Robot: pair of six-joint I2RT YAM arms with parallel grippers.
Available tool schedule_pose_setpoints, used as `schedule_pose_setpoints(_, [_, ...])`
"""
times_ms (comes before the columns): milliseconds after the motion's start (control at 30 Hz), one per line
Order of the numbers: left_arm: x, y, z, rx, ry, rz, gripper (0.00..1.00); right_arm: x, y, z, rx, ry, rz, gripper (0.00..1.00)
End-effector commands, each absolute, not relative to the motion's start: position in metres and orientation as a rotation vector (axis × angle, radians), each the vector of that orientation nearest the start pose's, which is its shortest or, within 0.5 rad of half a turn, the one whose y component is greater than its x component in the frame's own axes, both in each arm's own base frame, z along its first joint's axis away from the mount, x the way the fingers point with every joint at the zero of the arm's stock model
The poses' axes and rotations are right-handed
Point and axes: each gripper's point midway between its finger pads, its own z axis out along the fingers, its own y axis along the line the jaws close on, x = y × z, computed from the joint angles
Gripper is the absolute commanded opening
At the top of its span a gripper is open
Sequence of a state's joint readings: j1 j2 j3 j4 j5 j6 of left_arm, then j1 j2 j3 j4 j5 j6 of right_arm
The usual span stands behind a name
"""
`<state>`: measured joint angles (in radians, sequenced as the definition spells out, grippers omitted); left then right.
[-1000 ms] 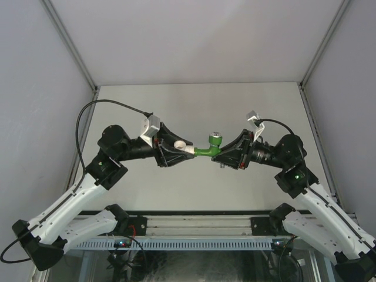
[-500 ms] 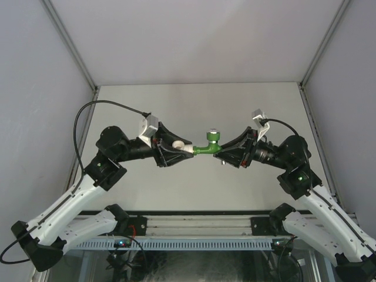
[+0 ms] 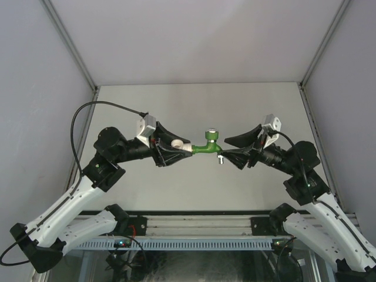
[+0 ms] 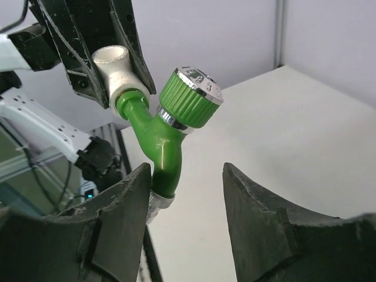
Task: Install the water faucets
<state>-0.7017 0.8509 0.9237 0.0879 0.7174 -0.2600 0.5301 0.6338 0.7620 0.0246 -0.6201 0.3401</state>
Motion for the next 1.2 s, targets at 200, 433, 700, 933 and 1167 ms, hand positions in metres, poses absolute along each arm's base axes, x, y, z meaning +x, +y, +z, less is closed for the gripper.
schedule_pose_setpoints(200, [0.142,-0.276,0.403,0.898,1.199,-1.255,0.0,0.166,0.207,0.377,-0.861,1.124,0.785,0.52])
schedule_pose_setpoints(433, [0.14,-0.277,0.403,0.891,1.224,-1.279,0.0,0.168,0.196,0.355,-1.227,0.772,0.27,0.61])
schedule_pose_setpoints(700, [0.141,-0.279,0.398,0.874,1.262,-1.309,0.0,0.208,0.181,0.341,-1.345,0.686,-0.184,0.63])
schedule_pose_setpoints(933, [0.152,-0.284,0.394,0.804,1.335,-1.335,0.0,0.19,0.218,0.355,-1.381,0.433,-0.249,0.64])
schedule_pose_setpoints(1167, [0.16,-0.289,0.39,0.744,1.389,-1.365,0.0,0.189,0.235,0.371,-1.307,0.298,-0.362,0.65])
